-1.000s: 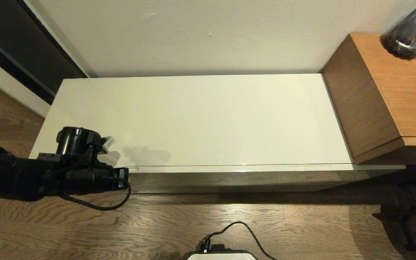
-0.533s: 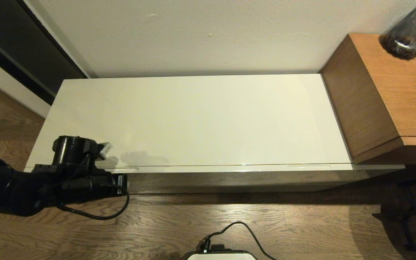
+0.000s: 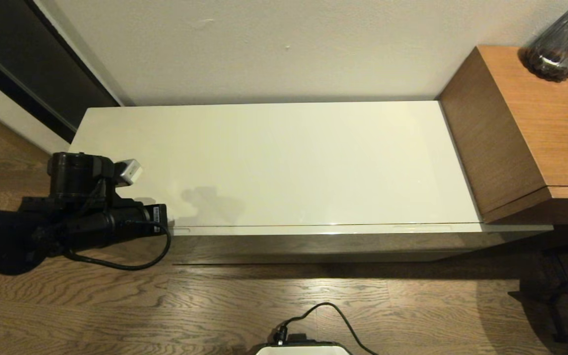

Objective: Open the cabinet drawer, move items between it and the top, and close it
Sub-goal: Open the drawer

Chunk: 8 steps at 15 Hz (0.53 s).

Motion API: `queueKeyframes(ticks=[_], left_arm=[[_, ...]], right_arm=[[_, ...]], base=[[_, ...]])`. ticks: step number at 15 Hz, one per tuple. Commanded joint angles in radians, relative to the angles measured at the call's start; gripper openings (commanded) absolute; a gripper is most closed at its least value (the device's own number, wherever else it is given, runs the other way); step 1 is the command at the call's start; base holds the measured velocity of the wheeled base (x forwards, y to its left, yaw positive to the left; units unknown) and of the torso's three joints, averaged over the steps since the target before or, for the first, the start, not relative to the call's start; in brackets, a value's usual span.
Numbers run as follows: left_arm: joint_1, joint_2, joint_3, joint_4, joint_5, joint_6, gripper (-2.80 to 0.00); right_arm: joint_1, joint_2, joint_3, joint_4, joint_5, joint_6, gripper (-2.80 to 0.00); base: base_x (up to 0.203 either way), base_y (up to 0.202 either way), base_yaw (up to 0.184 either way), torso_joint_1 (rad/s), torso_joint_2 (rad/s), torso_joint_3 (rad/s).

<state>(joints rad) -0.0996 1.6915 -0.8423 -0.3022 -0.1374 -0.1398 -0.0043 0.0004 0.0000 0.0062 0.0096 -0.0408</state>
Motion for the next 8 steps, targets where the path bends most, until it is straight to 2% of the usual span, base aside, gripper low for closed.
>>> queueKeyframes(ticks=[1, 8], left_arm=[[0.001, 0.016, 0.002, -0.001, -0.001, -0.001, -2.80], [0.001, 0.143, 0.026, -0.018, 0.004, -0.007, -2.80]], right_arm=[[0.000, 0.000, 0.000, 0.000, 0.001, -0.001, -2.80], [0.000, 0.001, 0.000, 0.000, 0.000, -0.001, -2.80]], base=[[0.000, 0.000, 0.000, 0.000, 0.00, 0.000], [0.000, 0.000, 0.000, 0.000, 0.00, 0.000]])
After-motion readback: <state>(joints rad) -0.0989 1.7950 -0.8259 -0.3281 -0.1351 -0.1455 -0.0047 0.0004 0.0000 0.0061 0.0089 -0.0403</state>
